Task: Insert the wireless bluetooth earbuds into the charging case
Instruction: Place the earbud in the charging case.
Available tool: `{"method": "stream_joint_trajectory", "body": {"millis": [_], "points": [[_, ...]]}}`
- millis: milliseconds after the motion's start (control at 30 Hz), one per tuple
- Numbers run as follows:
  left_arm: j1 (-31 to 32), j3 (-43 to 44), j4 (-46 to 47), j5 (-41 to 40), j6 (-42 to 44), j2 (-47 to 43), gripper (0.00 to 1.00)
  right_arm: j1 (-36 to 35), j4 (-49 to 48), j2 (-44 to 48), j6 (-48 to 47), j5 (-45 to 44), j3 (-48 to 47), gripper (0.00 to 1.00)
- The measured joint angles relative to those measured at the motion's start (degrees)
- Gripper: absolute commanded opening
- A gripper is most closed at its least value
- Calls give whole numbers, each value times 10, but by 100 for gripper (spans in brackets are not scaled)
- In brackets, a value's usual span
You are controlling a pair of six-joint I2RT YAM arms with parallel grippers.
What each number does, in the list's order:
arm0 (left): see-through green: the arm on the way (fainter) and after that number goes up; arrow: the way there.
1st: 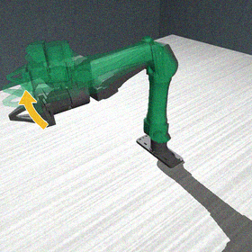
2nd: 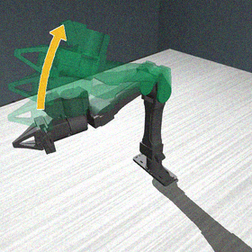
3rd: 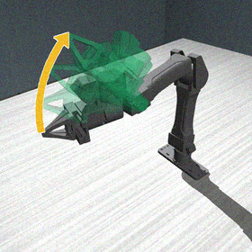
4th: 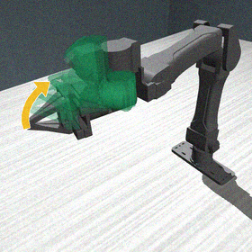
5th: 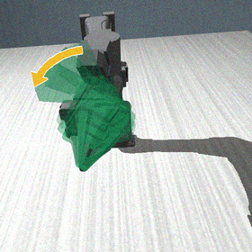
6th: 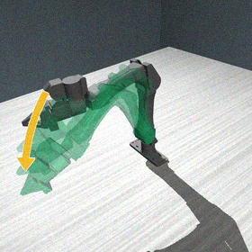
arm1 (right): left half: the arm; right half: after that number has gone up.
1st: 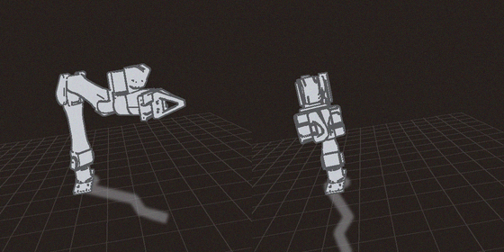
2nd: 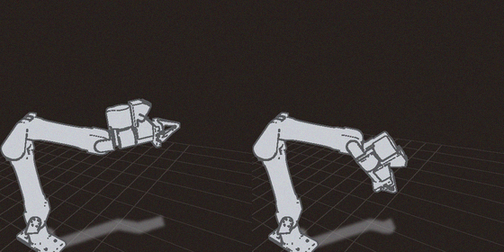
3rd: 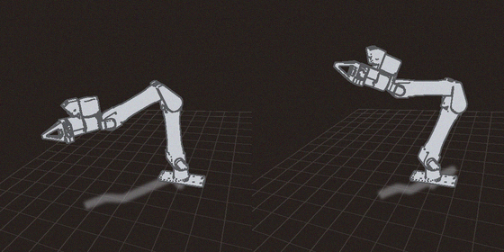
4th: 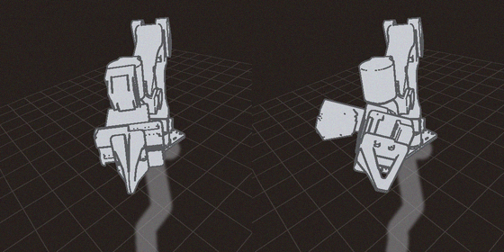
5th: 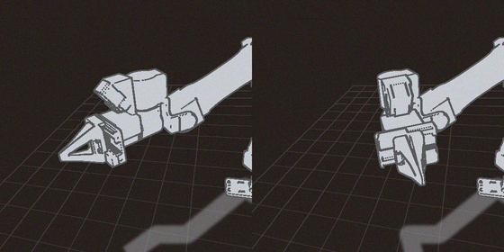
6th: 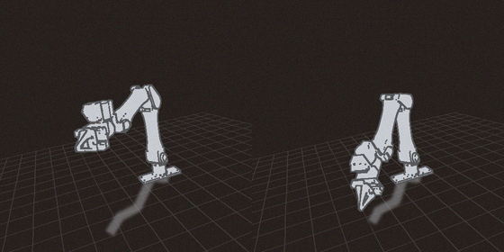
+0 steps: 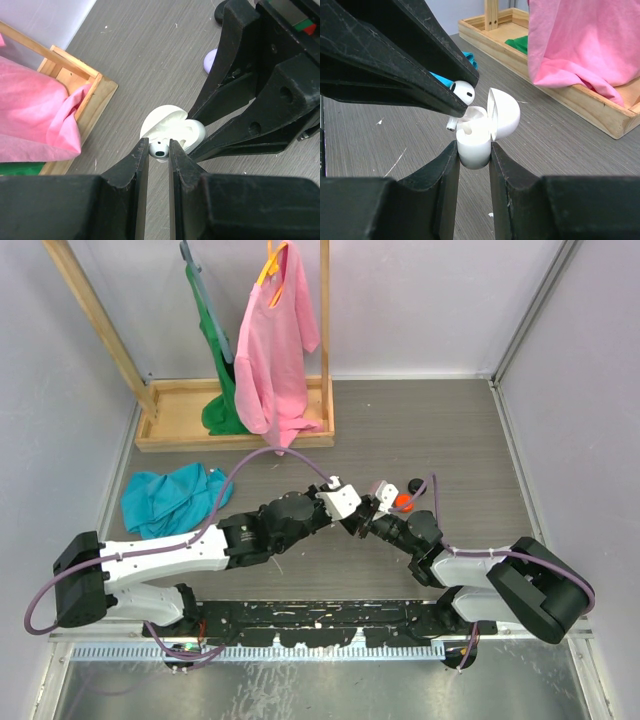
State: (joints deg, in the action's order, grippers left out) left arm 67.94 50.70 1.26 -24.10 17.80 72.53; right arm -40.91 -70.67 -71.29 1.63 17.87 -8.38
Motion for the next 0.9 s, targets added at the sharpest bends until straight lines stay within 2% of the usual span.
{"method": "stream_joint_trajectory", "body": {"millis": [900], "points": [[7, 20, 14, -20, 41, 29, 11, -3, 5, 0, 0, -2, 0, 1]]}}
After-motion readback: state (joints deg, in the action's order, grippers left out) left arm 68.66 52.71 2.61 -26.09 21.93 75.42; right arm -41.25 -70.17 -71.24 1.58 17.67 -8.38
